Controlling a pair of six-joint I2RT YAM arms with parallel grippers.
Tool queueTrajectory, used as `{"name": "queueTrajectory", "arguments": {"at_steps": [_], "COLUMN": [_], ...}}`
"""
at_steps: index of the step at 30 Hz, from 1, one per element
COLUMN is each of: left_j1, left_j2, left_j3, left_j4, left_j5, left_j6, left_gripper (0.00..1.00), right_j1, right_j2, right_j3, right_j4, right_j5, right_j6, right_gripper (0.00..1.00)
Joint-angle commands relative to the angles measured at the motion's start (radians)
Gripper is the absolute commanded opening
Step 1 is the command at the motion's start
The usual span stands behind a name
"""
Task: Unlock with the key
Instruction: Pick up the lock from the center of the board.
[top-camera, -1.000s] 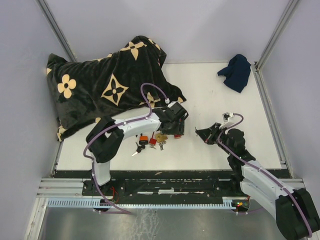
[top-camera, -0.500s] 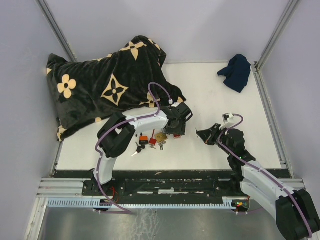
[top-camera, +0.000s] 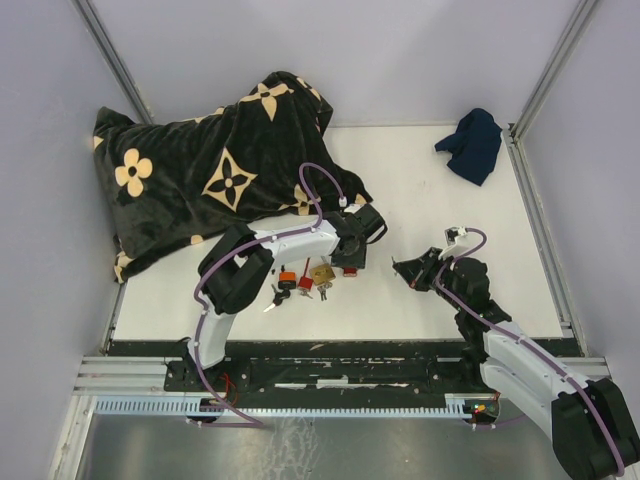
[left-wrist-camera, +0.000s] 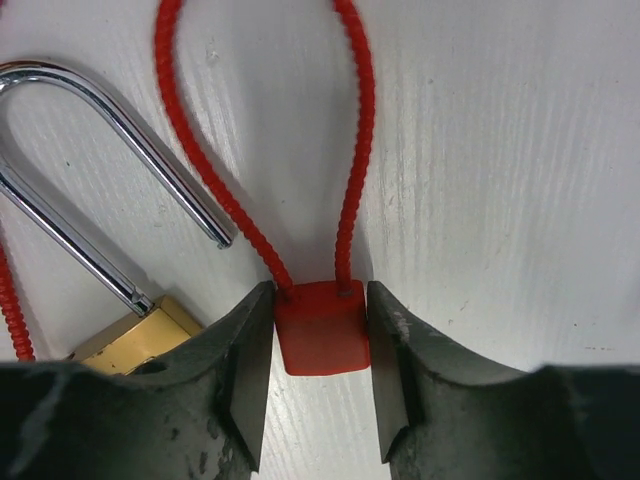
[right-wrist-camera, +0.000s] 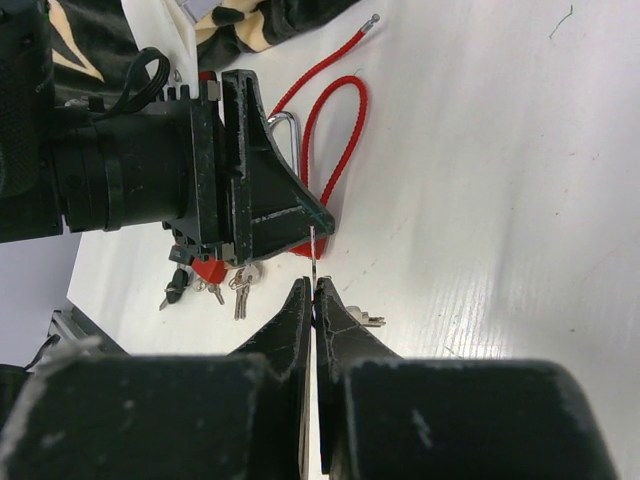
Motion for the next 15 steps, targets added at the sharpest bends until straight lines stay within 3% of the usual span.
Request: {"name": "queueTrajectory", "arguments": {"at_steps": [1,7,15], "left_j1": [-0.005,-0.004,-0.003], "left_j2": [0.019,-0.081,-0.242], "left_j3": [-0.007,-0.091,-0.156], "left_j4": [-0.003,0.065,0.13], "left_j5": [-0.009,-0.008,-0.001], "left_j6": [0.017,-0.018,-0.133], "left_gripper": [0.41,0.27,0.16], "right_j1": [-0.004,-0.003,0.003], "right_j2": [-0.003,0.019,0.068], "right_j3": [0.02,0.042,0.077], "right_j4": [0.011,-0.006,0.031], "right_j5": [-0.009,-0.039,-0.143], "right_j6": [-0.023,-0.041,0.004], "right_gripper": [0.02,0.02,0.02]}}
